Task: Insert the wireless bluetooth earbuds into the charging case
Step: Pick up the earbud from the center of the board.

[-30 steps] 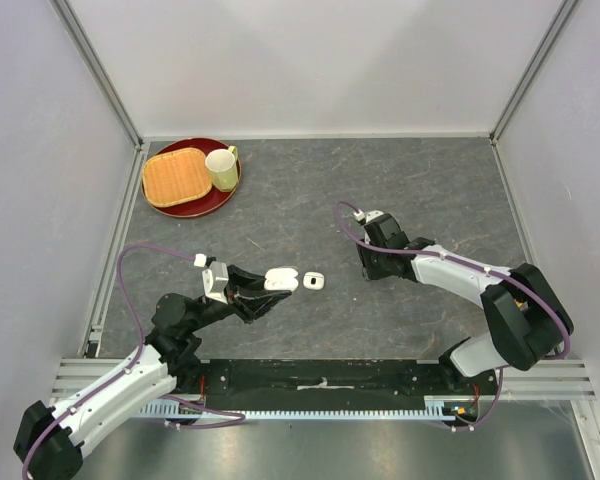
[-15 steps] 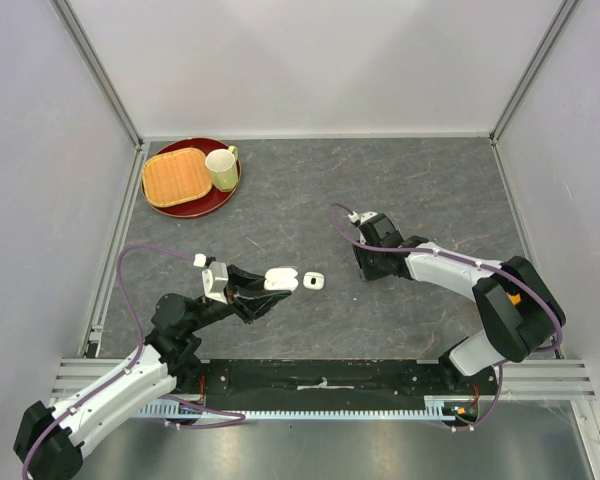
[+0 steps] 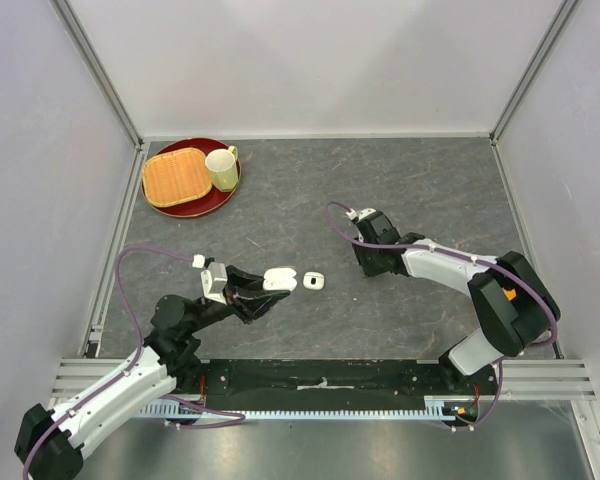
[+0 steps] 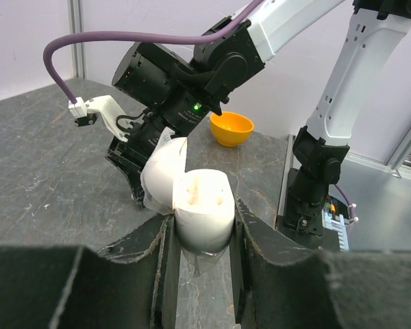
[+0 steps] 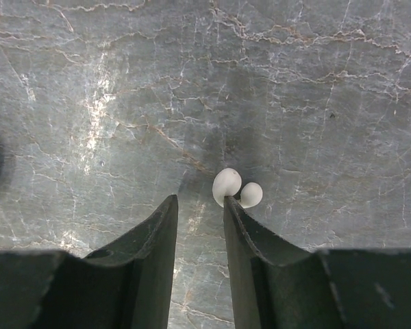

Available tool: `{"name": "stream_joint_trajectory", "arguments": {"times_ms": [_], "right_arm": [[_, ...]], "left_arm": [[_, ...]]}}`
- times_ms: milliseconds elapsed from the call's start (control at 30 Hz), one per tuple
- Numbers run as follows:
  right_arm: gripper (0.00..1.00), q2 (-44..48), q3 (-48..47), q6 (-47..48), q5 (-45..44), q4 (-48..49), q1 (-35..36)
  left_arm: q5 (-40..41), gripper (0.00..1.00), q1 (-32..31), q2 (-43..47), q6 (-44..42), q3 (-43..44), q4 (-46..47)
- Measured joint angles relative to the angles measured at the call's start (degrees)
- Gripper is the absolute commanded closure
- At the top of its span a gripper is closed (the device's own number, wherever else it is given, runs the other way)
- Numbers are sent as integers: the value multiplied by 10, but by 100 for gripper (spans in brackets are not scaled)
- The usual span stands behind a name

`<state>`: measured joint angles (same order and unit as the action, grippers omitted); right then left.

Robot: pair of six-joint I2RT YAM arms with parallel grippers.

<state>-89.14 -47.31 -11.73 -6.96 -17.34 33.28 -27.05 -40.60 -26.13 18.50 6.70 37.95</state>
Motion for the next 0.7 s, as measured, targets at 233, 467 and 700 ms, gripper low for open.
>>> {"name": "stream_joint_trajectory", "arguments": {"times_ms": [233, 467, 700], "right_arm": [[61, -12, -12, 0, -12, -4, 0], [62, -31, -35, 0, -28, -8, 0], [62, -55, -63, -2, -38, -8, 0]], "left_arm": [[0, 98, 0, 0, 0, -3, -3], [1, 98, 0, 6, 0, -5, -7], [5, 98, 0, 12, 0, -5, -16]]}}
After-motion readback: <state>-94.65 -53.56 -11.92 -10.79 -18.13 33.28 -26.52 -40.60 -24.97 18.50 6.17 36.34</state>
